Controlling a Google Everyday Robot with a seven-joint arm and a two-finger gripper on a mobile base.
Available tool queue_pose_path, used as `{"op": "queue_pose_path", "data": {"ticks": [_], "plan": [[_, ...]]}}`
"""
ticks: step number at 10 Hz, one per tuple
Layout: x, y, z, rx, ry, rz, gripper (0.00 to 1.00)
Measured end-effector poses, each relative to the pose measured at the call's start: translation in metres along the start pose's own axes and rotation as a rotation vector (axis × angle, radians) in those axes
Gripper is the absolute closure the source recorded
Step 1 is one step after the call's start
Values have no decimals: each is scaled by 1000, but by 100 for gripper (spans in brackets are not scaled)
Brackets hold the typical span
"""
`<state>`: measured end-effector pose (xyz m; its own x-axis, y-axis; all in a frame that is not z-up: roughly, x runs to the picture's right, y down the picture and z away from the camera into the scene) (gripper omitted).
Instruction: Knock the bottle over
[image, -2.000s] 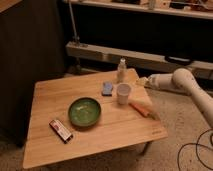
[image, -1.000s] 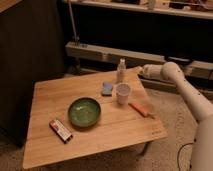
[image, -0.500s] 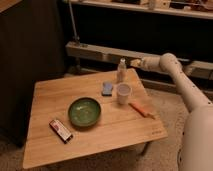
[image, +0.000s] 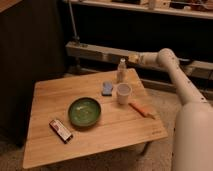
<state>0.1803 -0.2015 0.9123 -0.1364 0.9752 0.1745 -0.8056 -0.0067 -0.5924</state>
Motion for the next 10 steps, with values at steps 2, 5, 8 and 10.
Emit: {"op": "queue_pose_path", "data": {"ticks": [2, 5, 8, 10], "plan": [[-3, 1, 8, -12, 0, -7, 72], [-6, 2, 18, -28, 14, -13, 72], [-10, 6, 31, -39, 34, -20, 72], [-13, 7, 35, -39, 39, -21, 72]]}}
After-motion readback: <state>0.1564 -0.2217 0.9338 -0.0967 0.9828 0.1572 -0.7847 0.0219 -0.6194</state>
